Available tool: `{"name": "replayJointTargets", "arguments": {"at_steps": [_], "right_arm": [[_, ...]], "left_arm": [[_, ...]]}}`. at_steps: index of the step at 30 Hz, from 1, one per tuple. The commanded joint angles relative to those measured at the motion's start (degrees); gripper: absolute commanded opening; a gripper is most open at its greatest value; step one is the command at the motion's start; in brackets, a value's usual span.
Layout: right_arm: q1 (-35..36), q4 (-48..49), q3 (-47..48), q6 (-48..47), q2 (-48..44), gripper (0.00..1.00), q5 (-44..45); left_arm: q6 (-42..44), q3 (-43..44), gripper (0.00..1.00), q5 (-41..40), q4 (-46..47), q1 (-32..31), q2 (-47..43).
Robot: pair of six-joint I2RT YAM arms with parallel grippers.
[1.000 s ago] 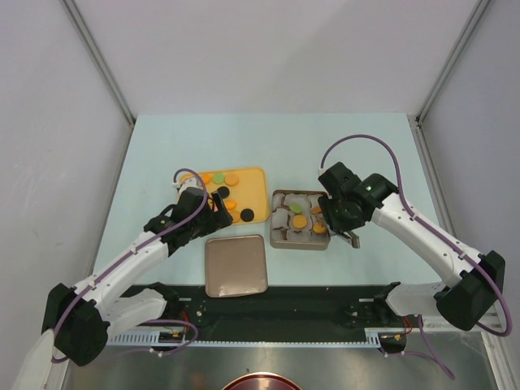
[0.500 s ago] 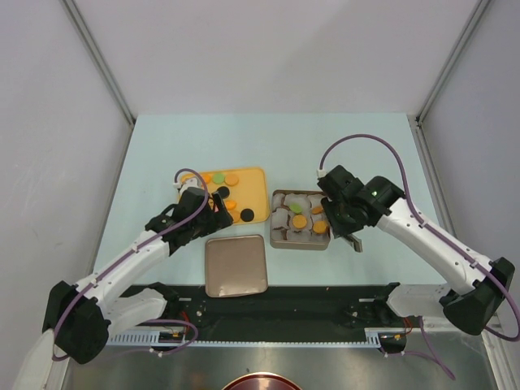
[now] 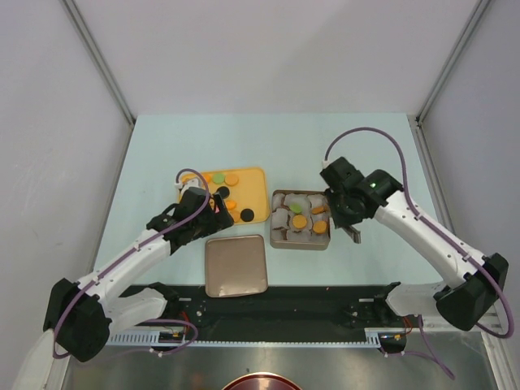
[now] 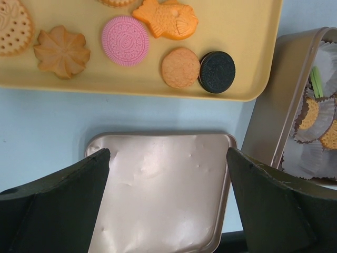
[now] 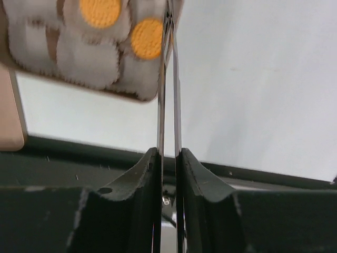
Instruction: Pack the cookies
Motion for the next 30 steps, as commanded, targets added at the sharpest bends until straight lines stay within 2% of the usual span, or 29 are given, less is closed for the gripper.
{"name": "replayJointTargets", "arguments": {"at_steps": [1, 2, 3, 7, 10, 14, 22, 25, 29, 30], "right_arm": [[-10.6, 8.9, 2.6, -0.6, -4.1, 0.13, 0.0], [-13.1, 11.9, 2.6, -0.9, -4.1, 0.11, -2.0], [-18.6, 13.4, 2.6, -1.4, -3.8, 0.09, -3.5], [-29.1, 19.4, 2.5, 0.5, 0.7, 0.07, -8.0], [-33.4, 23.3, 2.6, 3.3, 7.4, 0.04, -8.8], [-36.2, 27.7, 2.5, 6.0, 15.3, 0.01, -11.4], [-36.6, 28.7, 2.7, 5.3, 25.9, 0.02, -7.6], [-36.9, 29.4, 2.7, 4.4, 29.7, 0.05, -6.8], [-37.8, 29.5, 2.6, 3.9, 35.1, 0.13, -7.0], [-37.9, 29.6, 2.7, 3.6, 35.6, 0.19, -7.0]], "left_arm": [[-1.1, 1.0, 0.97, 1.1, 1.0, 0.1, -1.6], [-1.0, 0.9, 0.96, 1.2, 1.0, 0.1, -1.9], [-1.0, 0.8, 0.96, 1.6, 1.1, 0.1, -2.2], [-0.9, 0.3, 0.96, 2.8, 1.8, 0.1, -3.4], [-0.9, -0.3, 0.96, 4.2, 2.4, -0.1, -4.0], [-0.8, -1.0, 0.96, 5.4, 2.8, -0.1, -5.6], [-0.9, -2.7, 0.97, 6.0, 3.0, -0.2, -7.0], [-1.2, -2.8, 0.97, 6.2, 3.2, -0.2, -6.4], [-1.4, -2.9, 0.97, 5.8, 3.0, -0.1, -6.7], [-1.4, -2.9, 0.97, 5.4, 2.8, -0.2, -6.9]]}}
